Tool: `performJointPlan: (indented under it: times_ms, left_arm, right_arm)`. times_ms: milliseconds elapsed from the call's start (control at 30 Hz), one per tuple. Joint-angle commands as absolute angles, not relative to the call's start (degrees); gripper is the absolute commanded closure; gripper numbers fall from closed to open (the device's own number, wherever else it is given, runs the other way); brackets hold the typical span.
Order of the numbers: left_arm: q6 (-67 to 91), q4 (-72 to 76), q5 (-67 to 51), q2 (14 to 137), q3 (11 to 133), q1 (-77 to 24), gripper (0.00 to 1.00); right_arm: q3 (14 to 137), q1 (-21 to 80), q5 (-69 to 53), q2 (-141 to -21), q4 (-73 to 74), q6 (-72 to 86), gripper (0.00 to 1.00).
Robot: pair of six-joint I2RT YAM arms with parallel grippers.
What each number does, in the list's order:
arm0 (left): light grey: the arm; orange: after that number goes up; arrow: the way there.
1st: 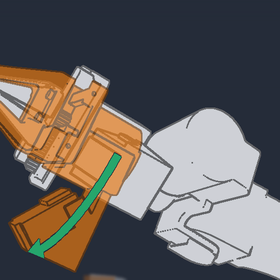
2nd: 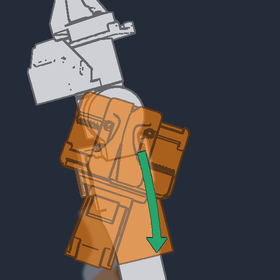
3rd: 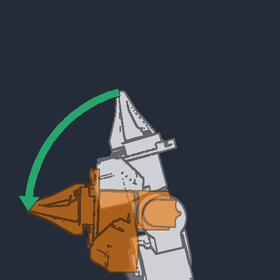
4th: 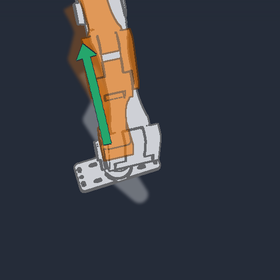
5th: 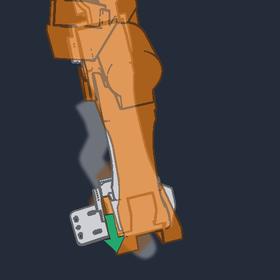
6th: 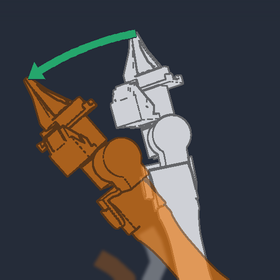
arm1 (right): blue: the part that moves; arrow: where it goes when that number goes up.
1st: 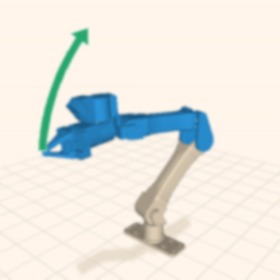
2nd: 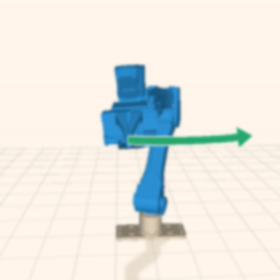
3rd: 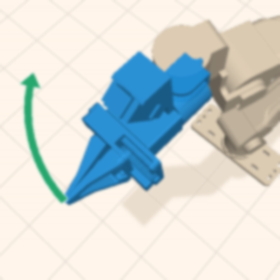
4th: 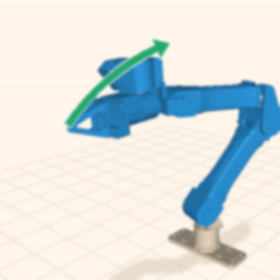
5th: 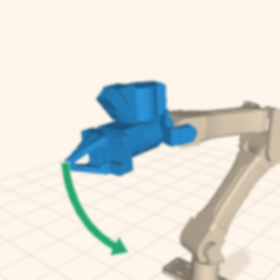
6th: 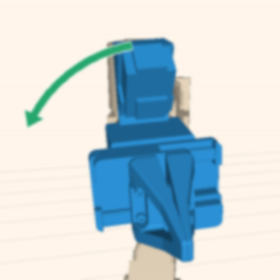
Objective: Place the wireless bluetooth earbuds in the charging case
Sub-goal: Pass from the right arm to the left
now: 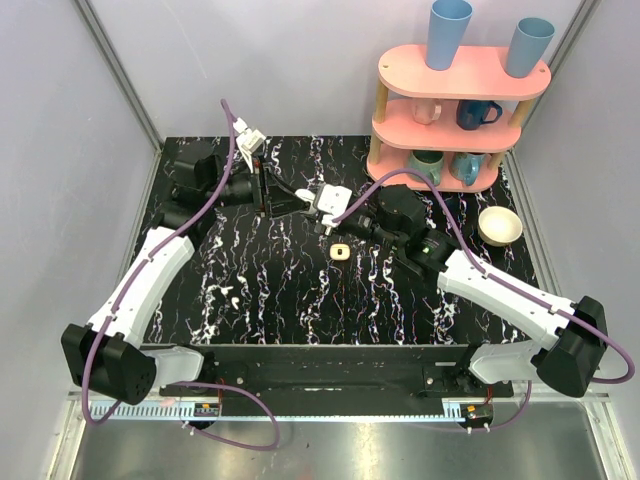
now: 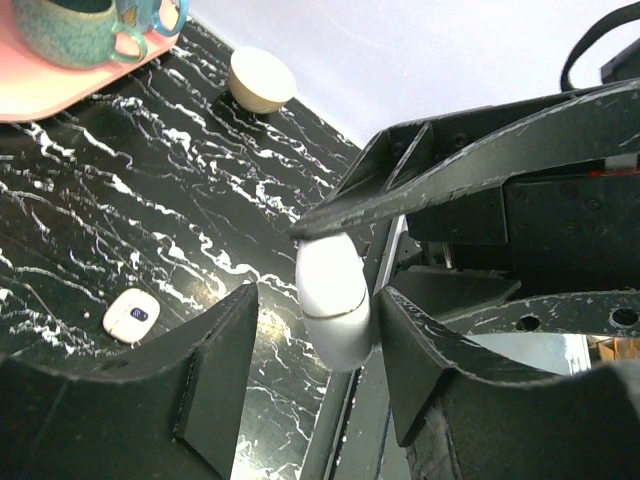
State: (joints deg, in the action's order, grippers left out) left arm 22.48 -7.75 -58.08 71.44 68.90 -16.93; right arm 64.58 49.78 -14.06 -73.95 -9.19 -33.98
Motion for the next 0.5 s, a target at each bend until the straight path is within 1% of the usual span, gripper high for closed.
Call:
performJointPlan:
  times_ms: [0,67,467]
  left_arm:
    - [18.37,-14.15,-55.20,70.14,72.51,-17.14,0.44]
    - [18.28,-14.33,-54.84,69.79,72.33,-17.14,0.43]
    - [19.69,-12.39,-54.14,71.19,73.92,-17.84,0.44]
  right_arm:
    - [64.69,50.45,-10.72,-73.82,-13.80,-35.59,0.68]
    - [64.69,50.45,-10.81,-74.00,-14.06,-35.77,0.68]
    - [64.25,50.89,-11.95,-73.65,-13.54,-36.04,0.68]
